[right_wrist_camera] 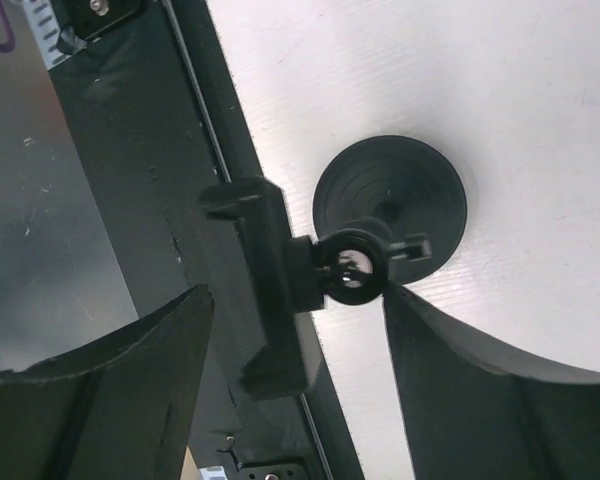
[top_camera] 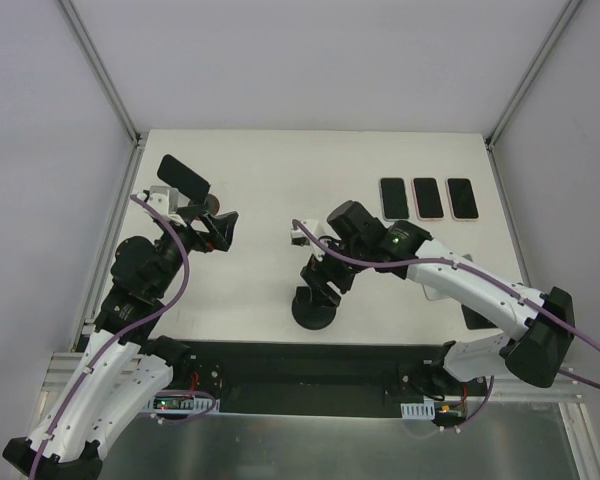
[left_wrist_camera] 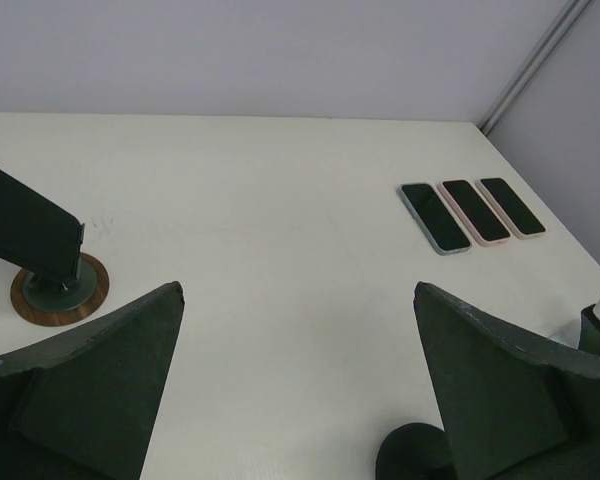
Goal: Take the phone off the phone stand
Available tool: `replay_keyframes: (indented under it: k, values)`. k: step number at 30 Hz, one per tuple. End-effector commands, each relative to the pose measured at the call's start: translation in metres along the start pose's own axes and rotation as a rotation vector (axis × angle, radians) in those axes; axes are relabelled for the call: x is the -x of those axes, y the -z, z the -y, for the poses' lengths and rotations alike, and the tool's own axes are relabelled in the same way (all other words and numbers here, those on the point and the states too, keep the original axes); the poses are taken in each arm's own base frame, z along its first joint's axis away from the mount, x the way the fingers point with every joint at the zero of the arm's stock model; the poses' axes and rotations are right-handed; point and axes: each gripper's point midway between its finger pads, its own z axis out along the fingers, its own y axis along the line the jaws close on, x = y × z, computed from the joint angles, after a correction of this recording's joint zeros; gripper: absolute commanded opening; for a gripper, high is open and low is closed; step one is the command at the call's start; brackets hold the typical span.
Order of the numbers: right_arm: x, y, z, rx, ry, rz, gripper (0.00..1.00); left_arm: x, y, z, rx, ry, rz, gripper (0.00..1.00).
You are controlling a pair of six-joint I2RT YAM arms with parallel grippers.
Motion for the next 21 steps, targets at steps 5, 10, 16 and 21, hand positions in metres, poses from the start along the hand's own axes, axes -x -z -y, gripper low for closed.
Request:
replay_keyframes:
  k: [5,10,16,21]
  values:
    - [0.003,0.012,0.009,-0.087,-0.011,0.009,0.29,0.027,0.004,0.004,-0.007,-0.015,0.073,0.98]
    - [-0.015,0.036,0.034,-0.271,-0.104,0.018,0.01,0.026,0.004,0.004,-0.010,-0.012,0.069,0.98]
    - [-0.057,0.076,0.074,-0.471,-0.390,0.066,0.01,0.024,0.003,0.004,-0.010,-0.007,0.063,0.98]
    - [-0.098,0.103,0.100,-0.633,-0.586,0.123,0.01,0.024,0.002,0.004,-0.009,-0.007,0.061,0.98]
